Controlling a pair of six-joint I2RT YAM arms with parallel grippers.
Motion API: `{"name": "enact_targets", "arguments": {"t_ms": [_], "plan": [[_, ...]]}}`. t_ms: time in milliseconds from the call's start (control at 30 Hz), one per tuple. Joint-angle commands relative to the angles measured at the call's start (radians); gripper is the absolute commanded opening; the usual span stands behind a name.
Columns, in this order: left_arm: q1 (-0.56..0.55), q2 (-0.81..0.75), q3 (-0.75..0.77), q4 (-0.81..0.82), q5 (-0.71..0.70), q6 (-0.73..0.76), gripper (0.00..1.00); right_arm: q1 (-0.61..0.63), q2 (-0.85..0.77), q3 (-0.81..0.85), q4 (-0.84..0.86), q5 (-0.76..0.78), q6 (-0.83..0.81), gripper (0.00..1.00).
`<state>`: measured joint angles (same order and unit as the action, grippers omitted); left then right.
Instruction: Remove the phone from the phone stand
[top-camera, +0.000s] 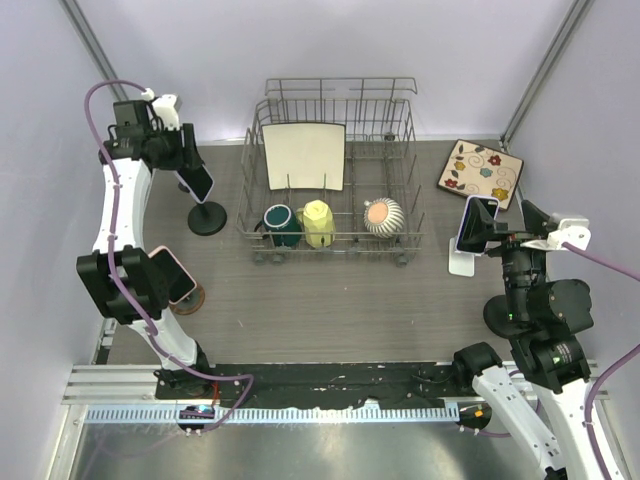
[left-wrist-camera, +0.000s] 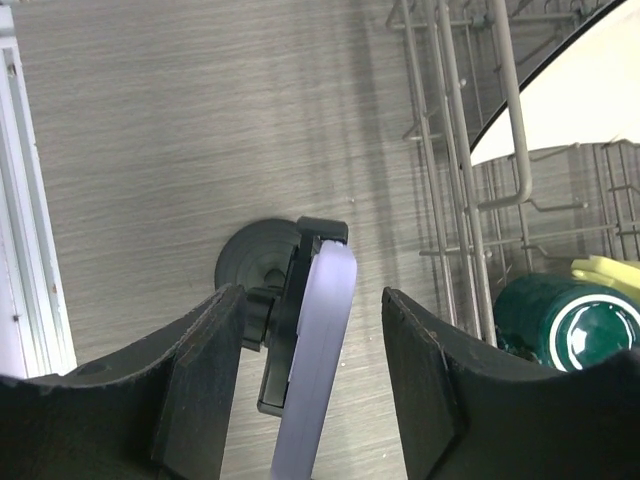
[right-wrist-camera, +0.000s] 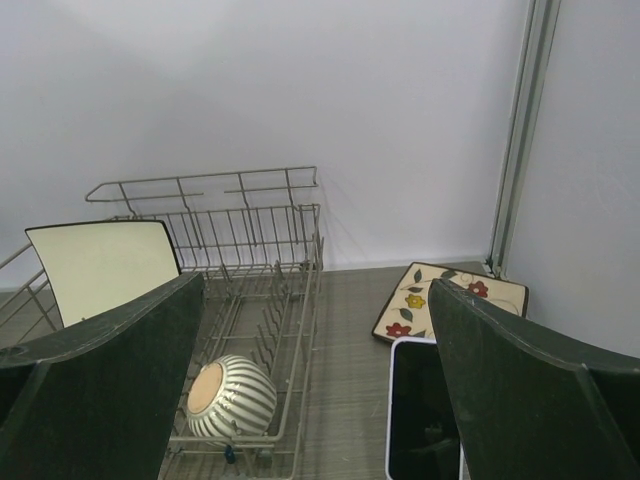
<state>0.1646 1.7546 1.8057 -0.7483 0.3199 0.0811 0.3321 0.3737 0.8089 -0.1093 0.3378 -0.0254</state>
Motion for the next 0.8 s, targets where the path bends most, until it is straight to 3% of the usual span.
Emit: {"name": "enact_targets", "arguments": {"t_ms": [0, 233, 467, 667, 767], "plan": [[-0.01, -0.066, -0.037, -0.029, 0.005, 0.051, 0.59, 0.004, 0.022, 0.004, 0.043, 0.015, -0.019, 0.99], [-0.031, -0.069, -0.034, -0.036, -0.036, 0.059, 0.46, 0.004, 0.019, -0.007, 0.054, 0.01, -0.005, 0.99], [-0.054, -0.121, -0.039, -0.042, -0.061, 0.022, 0.17, 0.004, 0.008, -0.004, 0.042, 0.01, -0.007, 0.99], [-0.086, -0.199, -0.112, -0.077, -0.1, -0.049, 0.01, 0.004, -0.002, -0.011, 0.04, -0.002, 0.004, 1.0], [-0.096, -0.262, -0.178, -0.082, -0.099, -0.076, 0.0, 0.004, -0.009, -0.019, 0.042, -0.005, 0.01, 1.0]]}}
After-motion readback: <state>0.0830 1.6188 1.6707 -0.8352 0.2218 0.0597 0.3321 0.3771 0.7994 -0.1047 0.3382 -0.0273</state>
